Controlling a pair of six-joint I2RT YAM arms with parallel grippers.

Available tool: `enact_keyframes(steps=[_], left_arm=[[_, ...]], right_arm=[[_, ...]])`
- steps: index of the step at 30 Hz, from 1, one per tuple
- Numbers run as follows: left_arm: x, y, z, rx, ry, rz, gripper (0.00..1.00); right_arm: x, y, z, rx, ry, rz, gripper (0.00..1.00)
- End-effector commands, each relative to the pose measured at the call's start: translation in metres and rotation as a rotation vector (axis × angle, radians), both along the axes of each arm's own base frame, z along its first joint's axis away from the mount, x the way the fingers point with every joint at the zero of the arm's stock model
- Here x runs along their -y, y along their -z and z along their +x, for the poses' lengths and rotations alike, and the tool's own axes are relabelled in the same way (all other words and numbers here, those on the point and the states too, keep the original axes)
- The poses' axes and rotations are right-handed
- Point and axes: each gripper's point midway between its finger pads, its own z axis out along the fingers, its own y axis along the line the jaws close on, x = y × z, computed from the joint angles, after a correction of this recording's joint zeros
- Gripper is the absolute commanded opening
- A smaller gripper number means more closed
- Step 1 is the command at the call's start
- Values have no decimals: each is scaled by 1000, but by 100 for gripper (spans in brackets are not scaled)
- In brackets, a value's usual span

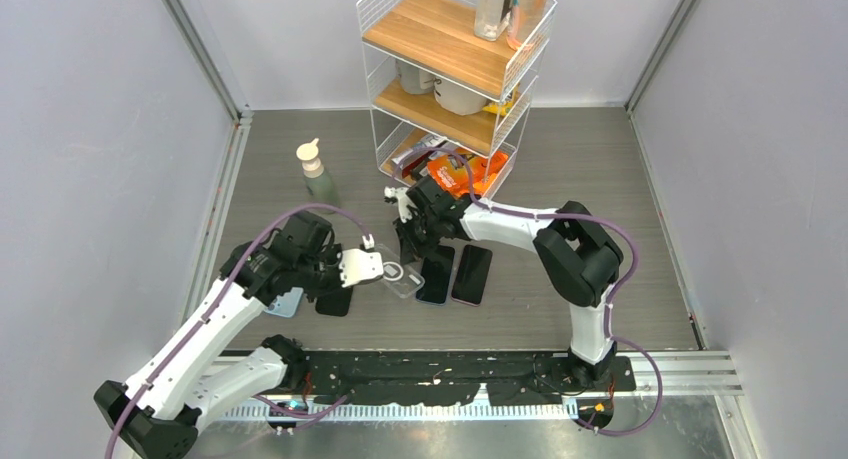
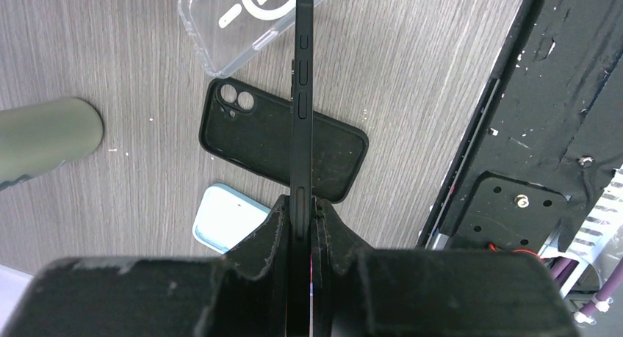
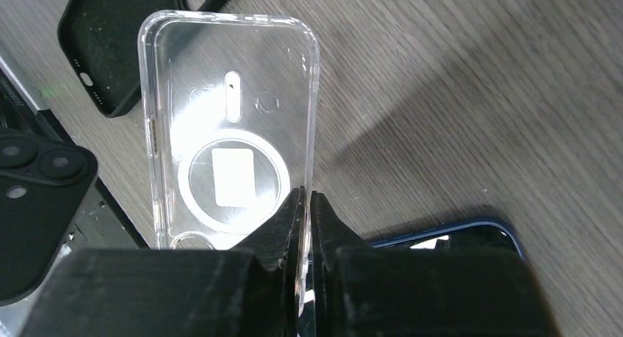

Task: Take the phone out of the phone case
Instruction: Adjust the phone case at the center of the board.

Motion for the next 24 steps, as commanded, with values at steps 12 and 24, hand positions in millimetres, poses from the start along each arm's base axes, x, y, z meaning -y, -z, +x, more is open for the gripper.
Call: enact_keyframes(steps=[12, 24], left_arm=[[-3, -29, 5, 77, -30, -33, 0], [-5, -30, 5, 76, -34, -23, 0]], right_arm=[[-6, 18, -4, -25, 128, -3, 27], [-3, 6, -20, -3, 86, 9, 52]])
